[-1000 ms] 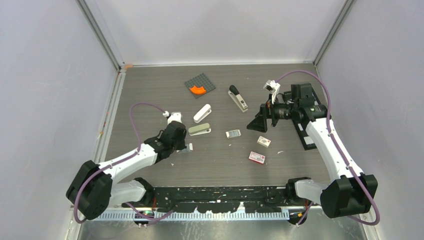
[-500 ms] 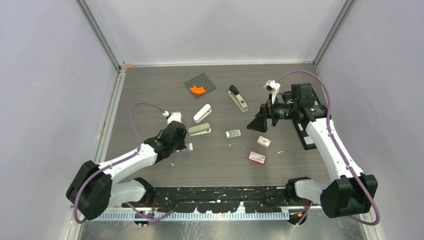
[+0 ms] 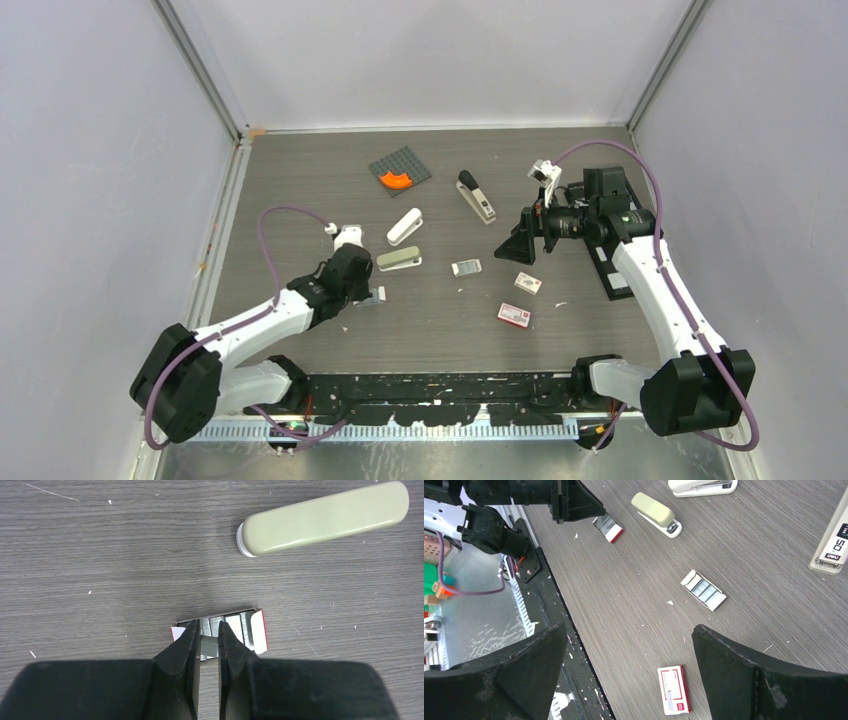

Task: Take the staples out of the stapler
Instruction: Place the staple in the staple box.

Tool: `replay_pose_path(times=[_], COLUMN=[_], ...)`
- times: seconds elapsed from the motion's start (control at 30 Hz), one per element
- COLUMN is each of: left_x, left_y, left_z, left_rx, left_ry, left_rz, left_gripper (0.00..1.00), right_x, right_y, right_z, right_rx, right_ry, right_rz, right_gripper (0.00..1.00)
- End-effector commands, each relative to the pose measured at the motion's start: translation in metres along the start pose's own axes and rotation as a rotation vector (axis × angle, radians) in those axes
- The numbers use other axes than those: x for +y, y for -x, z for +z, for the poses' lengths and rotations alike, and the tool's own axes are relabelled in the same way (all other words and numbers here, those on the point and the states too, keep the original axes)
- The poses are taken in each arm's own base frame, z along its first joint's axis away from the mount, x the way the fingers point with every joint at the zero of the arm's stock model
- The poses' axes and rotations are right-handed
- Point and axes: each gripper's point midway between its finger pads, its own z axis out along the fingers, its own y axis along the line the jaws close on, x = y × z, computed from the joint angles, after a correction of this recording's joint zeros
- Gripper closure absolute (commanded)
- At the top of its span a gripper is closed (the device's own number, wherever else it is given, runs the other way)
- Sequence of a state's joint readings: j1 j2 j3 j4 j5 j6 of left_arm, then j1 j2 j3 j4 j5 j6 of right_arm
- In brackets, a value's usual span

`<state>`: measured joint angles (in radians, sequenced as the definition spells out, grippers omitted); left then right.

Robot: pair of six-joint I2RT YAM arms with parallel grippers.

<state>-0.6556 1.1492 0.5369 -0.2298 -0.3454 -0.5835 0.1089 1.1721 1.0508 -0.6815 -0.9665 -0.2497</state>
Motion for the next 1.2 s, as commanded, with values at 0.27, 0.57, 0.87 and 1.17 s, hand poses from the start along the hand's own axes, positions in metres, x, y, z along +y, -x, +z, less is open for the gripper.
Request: replay_pose_path(times=[0.27,0.57,0.87,1.17], left_x=[0.004,0.002,0.001,0.000], left_y=[-0.001,-0.005,-0.007,-0.010], left_z=[-0.003,0.001,0.004,0.006], left_rx=[-0.021,-0.006,0.002,0.018], left_ry=[0.013,0.007,0.007,0.005], left_rz=[-0.009,-0.005,-0.002,0.002], left_gripper=[0.89,0.89,0.88,0.85], right_x=[0.002,0.003,0.003,0.003], right_y=[0.005,0.005,0.005,0.006], right_z=[-0.001,-0.002,-0.002,-0.002], right_rx=[-0.018,-0.020,-0.021,-0.024], right_ry=[0.016,0.020,0.024,0.024], right_rz=[-0.022,-0.022,-0.019,-0.022], right_gripper=[0.00,0.01,0.00,0.00])
